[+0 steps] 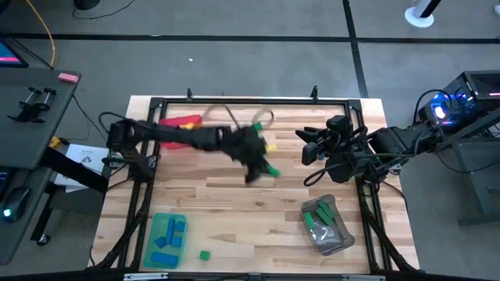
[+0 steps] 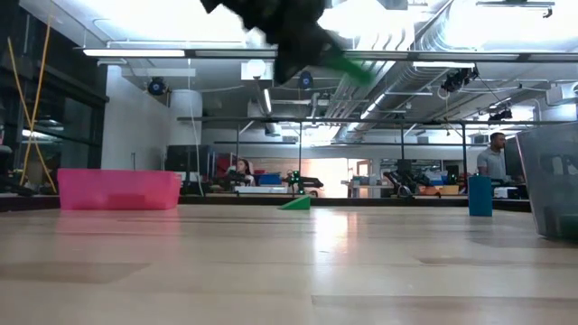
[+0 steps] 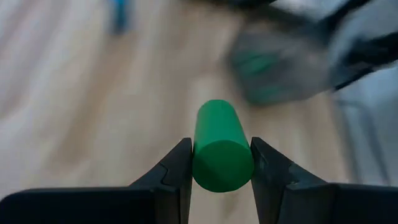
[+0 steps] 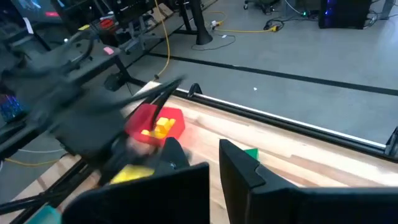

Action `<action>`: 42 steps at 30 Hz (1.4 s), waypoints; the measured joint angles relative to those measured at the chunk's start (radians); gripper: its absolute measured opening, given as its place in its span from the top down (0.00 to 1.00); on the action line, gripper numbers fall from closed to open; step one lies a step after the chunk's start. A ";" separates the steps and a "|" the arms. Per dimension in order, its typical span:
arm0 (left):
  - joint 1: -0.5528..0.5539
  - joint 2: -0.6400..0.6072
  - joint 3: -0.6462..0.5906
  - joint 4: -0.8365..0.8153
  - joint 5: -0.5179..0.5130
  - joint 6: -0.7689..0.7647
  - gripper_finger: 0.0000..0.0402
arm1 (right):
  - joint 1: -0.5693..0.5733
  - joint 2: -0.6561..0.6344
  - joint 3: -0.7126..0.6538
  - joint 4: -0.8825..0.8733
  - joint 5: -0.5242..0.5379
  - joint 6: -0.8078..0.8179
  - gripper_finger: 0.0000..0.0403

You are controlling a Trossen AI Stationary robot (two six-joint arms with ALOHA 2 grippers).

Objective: Sort blocks
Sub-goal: Put the green block into the black bin

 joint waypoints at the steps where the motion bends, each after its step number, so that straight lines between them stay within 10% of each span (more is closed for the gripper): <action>1: -0.040 0.017 0.000 0.081 0.000 -0.016 0.77 | 0.000 0.000 0.000 -0.001 0.000 0.000 1.00; 14: -0.217 0.343 0.069 0.874 0.009 -0.120 0.76 | 0.000 0.000 0.000 -0.005 -0.004 0.009 1.00; 35: -0.241 0.562 0.335 0.785 -0.011 0.150 0.51 | 0.000 0.000 0.000 -0.006 -0.019 0.027 1.00; 42: -0.178 0.430 0.335 0.369 0.034 0.195 0.49 | 0.000 0.000 0.000 -0.007 -0.038 0.022 1.00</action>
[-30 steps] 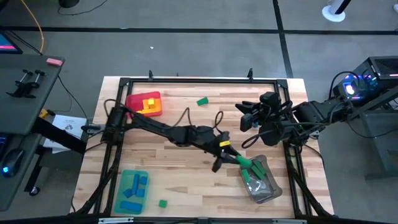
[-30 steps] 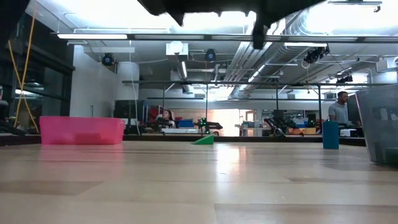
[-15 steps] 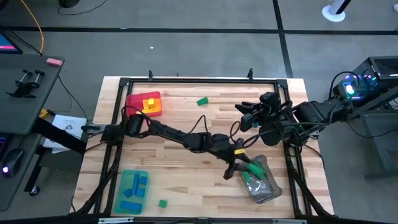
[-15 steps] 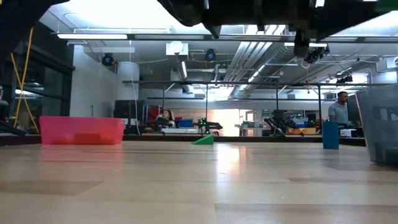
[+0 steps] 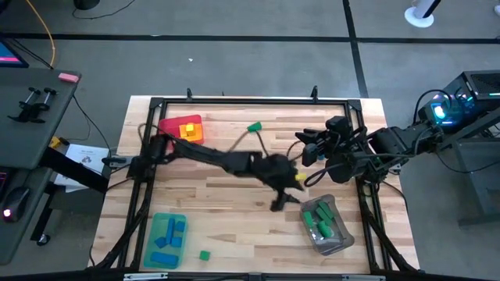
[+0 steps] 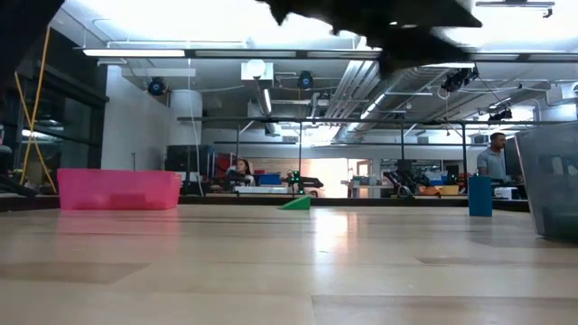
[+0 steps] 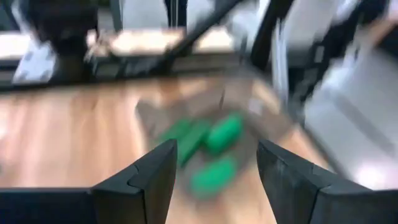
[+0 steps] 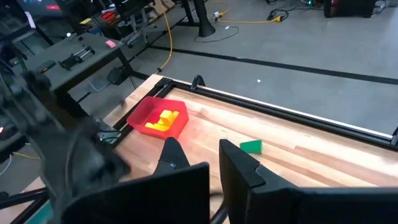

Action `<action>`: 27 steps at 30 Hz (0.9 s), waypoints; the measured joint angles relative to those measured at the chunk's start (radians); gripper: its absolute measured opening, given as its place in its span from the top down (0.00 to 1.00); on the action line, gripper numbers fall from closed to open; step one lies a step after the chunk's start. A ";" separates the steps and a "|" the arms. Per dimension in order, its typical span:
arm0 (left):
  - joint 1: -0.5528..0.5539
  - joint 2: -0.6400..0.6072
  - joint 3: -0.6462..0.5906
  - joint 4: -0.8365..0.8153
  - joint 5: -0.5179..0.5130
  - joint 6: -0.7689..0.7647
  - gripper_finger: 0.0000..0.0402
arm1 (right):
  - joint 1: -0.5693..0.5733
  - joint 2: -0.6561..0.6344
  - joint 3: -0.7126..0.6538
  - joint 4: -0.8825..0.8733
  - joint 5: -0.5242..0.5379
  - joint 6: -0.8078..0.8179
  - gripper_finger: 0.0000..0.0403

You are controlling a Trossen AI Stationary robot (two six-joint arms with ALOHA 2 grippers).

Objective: Sort blocks
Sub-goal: Put the green block into the black bin

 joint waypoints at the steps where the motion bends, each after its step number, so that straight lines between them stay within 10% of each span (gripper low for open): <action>1: 0.015 -0.028 0.002 -0.098 0.002 0.051 0.49 | 0.000 0.000 0.000 -0.002 0.001 0.000 1.00; 7: 0.164 -0.131 -0.017 -0.528 -0.141 0.159 0.49 | 0.000 0.000 0.000 -0.006 0.034 -0.003 1.00; 20: 0.584 -0.157 -0.115 -0.609 -0.132 -0.053 0.49 | 0.000 0.000 0.000 -0.007 0.033 0.005 1.00; 27: 0.624 -0.116 -0.098 -0.674 -0.108 0.004 0.49 | -0.007 0.000 0.000 -0.006 0.034 0.012 1.00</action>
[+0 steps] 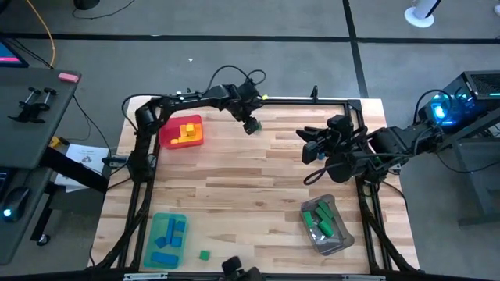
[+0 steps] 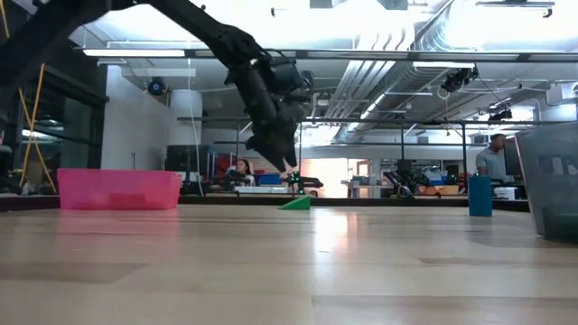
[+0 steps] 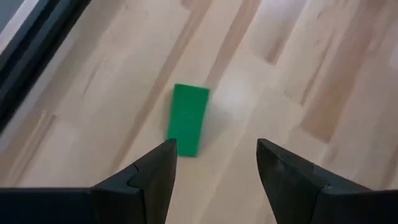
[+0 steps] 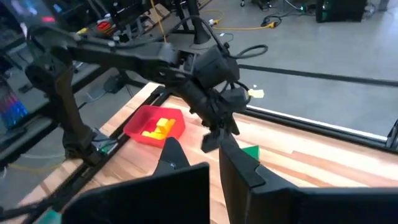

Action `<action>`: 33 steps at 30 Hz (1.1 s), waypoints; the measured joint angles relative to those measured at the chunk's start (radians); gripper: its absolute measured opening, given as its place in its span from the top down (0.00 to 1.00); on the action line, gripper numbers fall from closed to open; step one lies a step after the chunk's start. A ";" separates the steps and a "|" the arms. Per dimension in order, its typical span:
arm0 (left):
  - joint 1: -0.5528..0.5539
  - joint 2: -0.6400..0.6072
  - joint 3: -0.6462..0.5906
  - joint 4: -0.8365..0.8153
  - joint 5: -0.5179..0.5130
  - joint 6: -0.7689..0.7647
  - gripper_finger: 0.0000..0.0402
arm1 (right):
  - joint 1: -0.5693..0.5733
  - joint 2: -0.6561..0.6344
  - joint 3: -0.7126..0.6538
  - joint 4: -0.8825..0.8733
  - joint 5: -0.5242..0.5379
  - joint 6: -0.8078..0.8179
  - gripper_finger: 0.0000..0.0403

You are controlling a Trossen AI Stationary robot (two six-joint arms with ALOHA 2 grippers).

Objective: Sort blocks
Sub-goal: Put the green block into the black bin

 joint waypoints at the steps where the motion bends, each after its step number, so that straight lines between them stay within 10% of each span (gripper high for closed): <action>1: 0.000 0.018 0.015 -0.010 -0.017 0.013 0.49 | -0.004 0.000 0.000 -0.001 0.000 0.014 1.00; 16: -0.010 0.316 0.452 -0.271 -0.070 0.123 0.49 | -0.091 0.000 0.000 0.030 -0.123 0.031 1.00; 33: -0.023 0.417 0.472 -0.292 -0.087 0.198 0.49 | -0.091 0.000 0.000 0.028 -0.137 0.054 1.00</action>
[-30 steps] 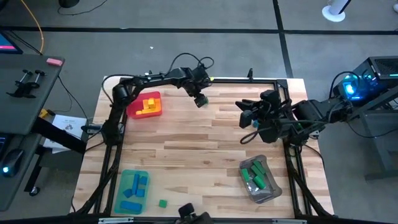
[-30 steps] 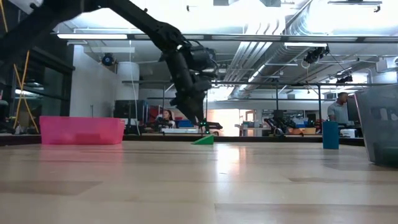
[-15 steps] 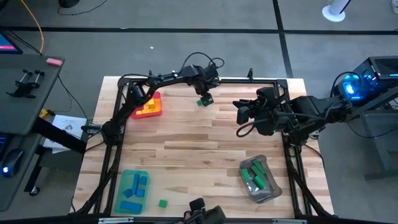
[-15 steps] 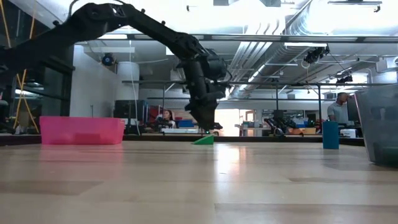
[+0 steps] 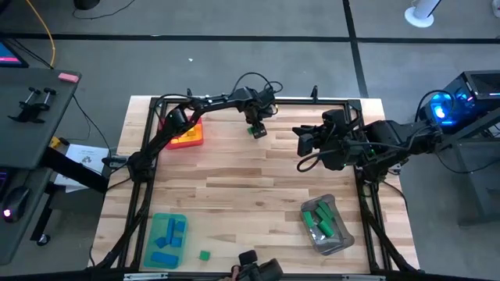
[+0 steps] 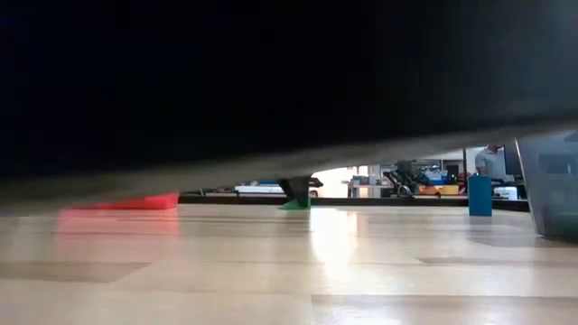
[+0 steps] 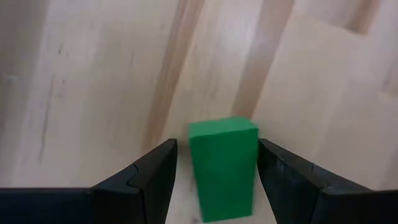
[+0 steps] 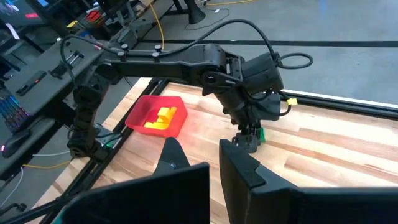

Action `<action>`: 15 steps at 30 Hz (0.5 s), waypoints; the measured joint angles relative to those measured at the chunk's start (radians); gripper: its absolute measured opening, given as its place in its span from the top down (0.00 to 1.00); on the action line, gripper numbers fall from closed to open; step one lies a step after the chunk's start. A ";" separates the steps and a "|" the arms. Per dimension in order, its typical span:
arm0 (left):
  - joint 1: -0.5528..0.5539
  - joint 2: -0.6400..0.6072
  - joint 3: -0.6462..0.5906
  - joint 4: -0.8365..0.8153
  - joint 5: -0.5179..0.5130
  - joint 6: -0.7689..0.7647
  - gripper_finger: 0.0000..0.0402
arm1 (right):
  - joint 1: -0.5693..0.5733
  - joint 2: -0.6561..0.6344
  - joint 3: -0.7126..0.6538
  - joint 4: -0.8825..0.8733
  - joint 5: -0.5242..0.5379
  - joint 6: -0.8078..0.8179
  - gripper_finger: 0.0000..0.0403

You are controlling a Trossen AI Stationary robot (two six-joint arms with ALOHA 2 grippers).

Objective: Sort blocks
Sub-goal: Put the green block into the black bin

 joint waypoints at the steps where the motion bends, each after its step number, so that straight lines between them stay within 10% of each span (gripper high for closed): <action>1: 0.000 0.000 0.000 0.004 0.002 -0.001 0.49 | 0.000 0.000 0.000 0.000 -0.001 0.000 1.00; 15: -0.023 -0.014 -0.001 -0.016 -0.145 0.114 0.76 | 0.001 0.000 0.000 -0.011 -0.002 -0.028 1.00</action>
